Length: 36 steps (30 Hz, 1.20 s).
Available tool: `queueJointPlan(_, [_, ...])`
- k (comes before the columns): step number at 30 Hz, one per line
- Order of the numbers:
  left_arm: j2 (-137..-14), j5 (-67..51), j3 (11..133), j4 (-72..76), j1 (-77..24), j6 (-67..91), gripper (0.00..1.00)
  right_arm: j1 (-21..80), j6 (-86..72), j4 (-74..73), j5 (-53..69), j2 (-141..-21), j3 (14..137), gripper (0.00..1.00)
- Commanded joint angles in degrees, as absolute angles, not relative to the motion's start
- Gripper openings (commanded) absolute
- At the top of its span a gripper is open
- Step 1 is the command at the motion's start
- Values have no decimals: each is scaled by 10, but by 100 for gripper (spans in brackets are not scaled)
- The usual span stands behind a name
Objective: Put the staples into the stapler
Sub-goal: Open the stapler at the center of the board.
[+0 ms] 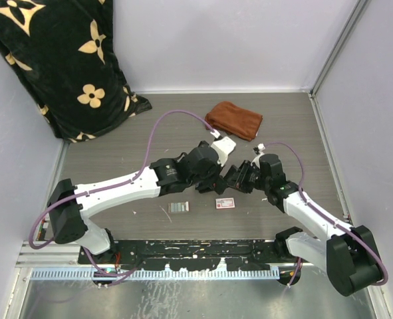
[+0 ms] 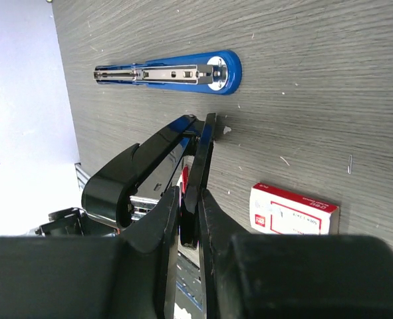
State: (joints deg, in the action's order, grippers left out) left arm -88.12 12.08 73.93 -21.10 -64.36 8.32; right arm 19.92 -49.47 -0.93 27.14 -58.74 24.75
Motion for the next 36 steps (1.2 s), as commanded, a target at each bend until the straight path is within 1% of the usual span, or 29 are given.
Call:
queueJointPlan(1, [-883,165,785,-232,-624,261,98,224,-524,68,237,-594,285,1])
queueJointPlan(8, [-928,142,802,-259,-583,302,98,240,-528,74,215,-596,281,1])
queueJointPlan(12, [-960,120,818,-264,-579,303,98,247,-529,75,209,-599,279,1])
queueJointPlan(21, [-996,112,832,-292,-579,299,98,249,-528,76,203,-603,282,1])
queueJointPlan(31, [-980,147,820,-323,-578,282,98,249,-526,70,194,-596,278,1])
queueJointPlan(36, [-950,161,794,-330,-565,276,98,249,-522,63,191,-592,277,1])
